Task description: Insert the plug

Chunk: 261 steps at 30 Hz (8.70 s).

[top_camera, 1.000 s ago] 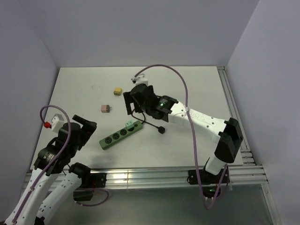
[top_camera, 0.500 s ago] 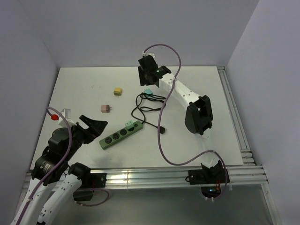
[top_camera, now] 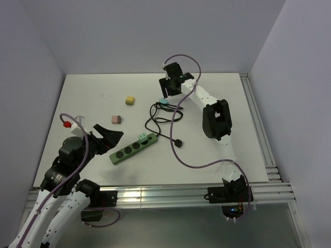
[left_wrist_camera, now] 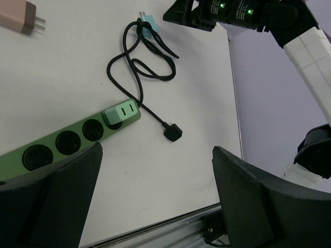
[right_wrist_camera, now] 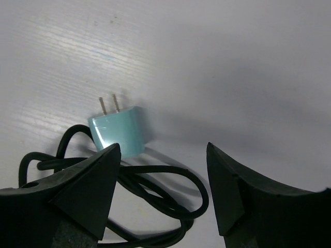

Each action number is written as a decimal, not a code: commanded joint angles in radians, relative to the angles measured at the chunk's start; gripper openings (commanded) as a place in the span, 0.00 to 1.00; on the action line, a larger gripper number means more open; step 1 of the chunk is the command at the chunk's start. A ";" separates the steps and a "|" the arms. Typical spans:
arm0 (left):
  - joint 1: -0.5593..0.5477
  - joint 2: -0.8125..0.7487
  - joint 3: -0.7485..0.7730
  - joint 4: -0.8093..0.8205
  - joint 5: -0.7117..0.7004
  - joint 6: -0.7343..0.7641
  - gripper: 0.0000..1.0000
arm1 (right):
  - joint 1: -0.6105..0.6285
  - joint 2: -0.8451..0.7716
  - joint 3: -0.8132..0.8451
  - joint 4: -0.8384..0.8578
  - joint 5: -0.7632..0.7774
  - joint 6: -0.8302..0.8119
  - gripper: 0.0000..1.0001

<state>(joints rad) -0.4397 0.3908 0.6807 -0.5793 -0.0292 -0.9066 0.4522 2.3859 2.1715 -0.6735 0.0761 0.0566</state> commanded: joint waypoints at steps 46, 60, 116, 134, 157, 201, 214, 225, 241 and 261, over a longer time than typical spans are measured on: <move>0.004 -0.055 0.000 -0.016 0.041 -0.025 0.93 | 0.060 0.017 -0.022 0.116 -0.029 -0.017 0.00; 0.006 -0.018 0.026 -0.056 0.175 -0.129 0.89 | 0.054 -0.381 -0.263 0.247 -0.232 0.062 0.00; -0.059 0.249 -0.222 0.478 0.824 -0.140 0.72 | 0.663 -1.151 -1.148 0.496 -0.415 0.002 0.00; -0.068 0.185 -0.231 0.553 0.732 -0.161 0.00 | 0.674 -1.200 -1.184 0.491 -0.215 0.106 0.73; -0.068 -0.210 -0.311 0.716 0.477 0.027 0.00 | 0.625 -1.274 -1.072 0.376 -0.137 0.909 0.74; -0.068 -0.437 -0.395 1.001 0.417 0.397 0.00 | 0.559 -1.079 -0.858 0.532 -0.476 1.287 0.75; -0.068 -0.342 -0.182 0.684 0.224 0.016 0.01 | 0.545 -1.168 -0.903 0.567 -0.542 0.651 0.76; -0.068 -0.342 -0.247 0.765 0.264 -0.176 0.01 | 0.551 -1.119 -0.895 0.772 -0.750 0.549 0.75; -0.068 -0.380 -0.296 0.799 0.275 -0.219 0.01 | 0.551 -1.019 -0.811 0.727 -0.750 0.522 0.61; -0.068 -0.386 -0.300 0.843 0.281 -0.259 0.01 | 0.560 -1.041 -0.915 0.931 -0.699 0.634 0.51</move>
<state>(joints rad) -0.5076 0.0147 0.3855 0.2001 0.2314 -1.1465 1.0054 1.3487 1.2377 0.1581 -0.6102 0.6624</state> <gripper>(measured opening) 0.312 0.515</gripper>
